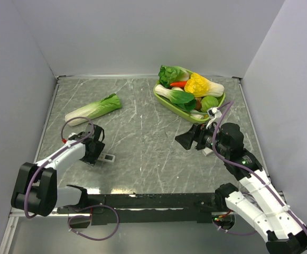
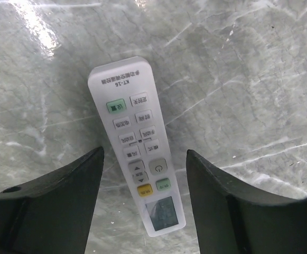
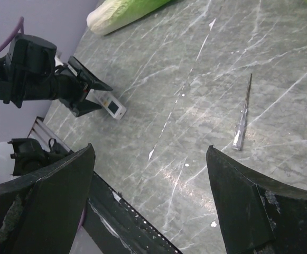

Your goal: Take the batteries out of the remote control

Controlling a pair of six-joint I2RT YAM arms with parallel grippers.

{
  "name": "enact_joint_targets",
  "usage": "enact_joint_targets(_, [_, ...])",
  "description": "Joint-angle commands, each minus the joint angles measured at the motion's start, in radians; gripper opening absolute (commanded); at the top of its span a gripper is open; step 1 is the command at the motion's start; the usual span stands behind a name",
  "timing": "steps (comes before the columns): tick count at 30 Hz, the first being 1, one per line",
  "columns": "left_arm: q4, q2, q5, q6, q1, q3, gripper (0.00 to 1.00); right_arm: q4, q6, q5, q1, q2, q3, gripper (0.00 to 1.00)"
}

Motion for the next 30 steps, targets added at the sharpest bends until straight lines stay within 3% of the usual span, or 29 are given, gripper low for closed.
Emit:
enact_joint_targets(1, [0.024, 0.011, 0.031, -0.017, -0.012, -0.018, 0.67, 0.048, 0.016, -0.024, 0.006, -0.012, -0.002, 0.93])
enact_joint_targets(4, [0.011, 0.019, 0.028, -0.021, -0.016, -0.016, 0.59, 0.05, 0.021, -0.03, 0.006, -0.012, -0.001, 0.93])
enact_joint_targets(8, [0.024, 0.007, 0.038, -0.009, -0.018, -0.019, 0.41, 0.056, 0.012, -0.066, 0.006, -0.018, -0.004, 0.93])
enact_joint_targets(15, [0.149, -0.105, 0.155, 0.106, -0.024, -0.044, 0.01, 0.132, 0.033, -0.15, 0.006, -0.019, -0.04, 0.93])
enact_joint_targets(18, [0.344, -0.212, 0.3, 0.227, -0.028, -0.092, 0.01, 0.25, 0.07, -0.257, 0.007, 0.003, -0.089, 0.93])
enact_joint_targets(22, [0.832, -0.396, 0.579, 0.338, -0.044, -0.221, 0.02, 0.404, 0.114, -0.33, 0.038, 0.047, -0.139, 0.93])
enact_joint_targets(26, [1.078, -0.524, 0.721, 0.349, -0.079, -0.283, 0.02, 0.514, 0.136, -0.305, 0.138, 0.151, -0.151, 0.94])
enact_joint_targets(30, [1.264, -0.522, 0.837, 0.349, -0.139, -0.297, 0.01, 0.646, 0.17, -0.303, 0.271, 0.288, -0.125, 0.95])
